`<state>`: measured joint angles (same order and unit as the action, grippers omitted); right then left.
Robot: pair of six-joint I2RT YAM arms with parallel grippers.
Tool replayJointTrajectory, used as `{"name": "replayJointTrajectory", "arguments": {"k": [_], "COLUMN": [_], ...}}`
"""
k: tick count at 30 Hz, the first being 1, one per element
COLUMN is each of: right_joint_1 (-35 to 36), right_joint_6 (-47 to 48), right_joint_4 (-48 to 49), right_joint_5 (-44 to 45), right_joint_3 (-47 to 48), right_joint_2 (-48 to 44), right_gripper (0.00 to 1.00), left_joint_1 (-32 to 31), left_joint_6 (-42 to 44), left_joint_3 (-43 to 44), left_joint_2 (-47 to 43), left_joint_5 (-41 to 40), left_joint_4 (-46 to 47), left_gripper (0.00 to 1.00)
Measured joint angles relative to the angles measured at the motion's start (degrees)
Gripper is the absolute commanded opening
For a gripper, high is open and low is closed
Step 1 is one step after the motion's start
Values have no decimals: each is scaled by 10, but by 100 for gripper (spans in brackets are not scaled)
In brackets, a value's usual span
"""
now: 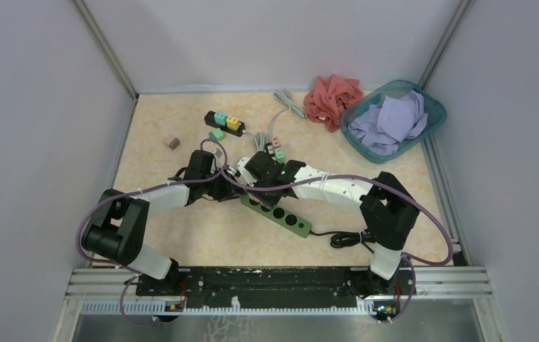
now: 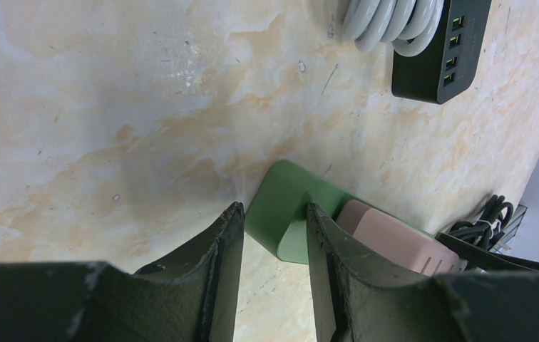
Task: Insert the plug
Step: Insert the plug into the socket.
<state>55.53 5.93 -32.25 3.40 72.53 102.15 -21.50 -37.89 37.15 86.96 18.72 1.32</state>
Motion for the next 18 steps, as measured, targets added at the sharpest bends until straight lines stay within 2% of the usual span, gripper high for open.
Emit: {"name": "replayJointTrajectory", "arguments": {"k": [10,15,18], "right_joint_1": [3,4,5], "right_joint_6": [-2,-5,-6], "right_joint_4": [5,11,11], "right_joint_5": [9,10,11], "right_joint_3": [-2,-5,-5], "right_joint_2": [-7,-18,-20], "right_gripper": [1,17,34], "left_joint_1": [0,0,0], "left_joint_6": [0,0,0], "left_joint_3": [0,0,0], "left_joint_2": [-5,-10,-16], "left_joint_5": [-4,-13,-22], "left_joint_4": [-8,-21,-31], "left_gripper": [48,52,55]}}
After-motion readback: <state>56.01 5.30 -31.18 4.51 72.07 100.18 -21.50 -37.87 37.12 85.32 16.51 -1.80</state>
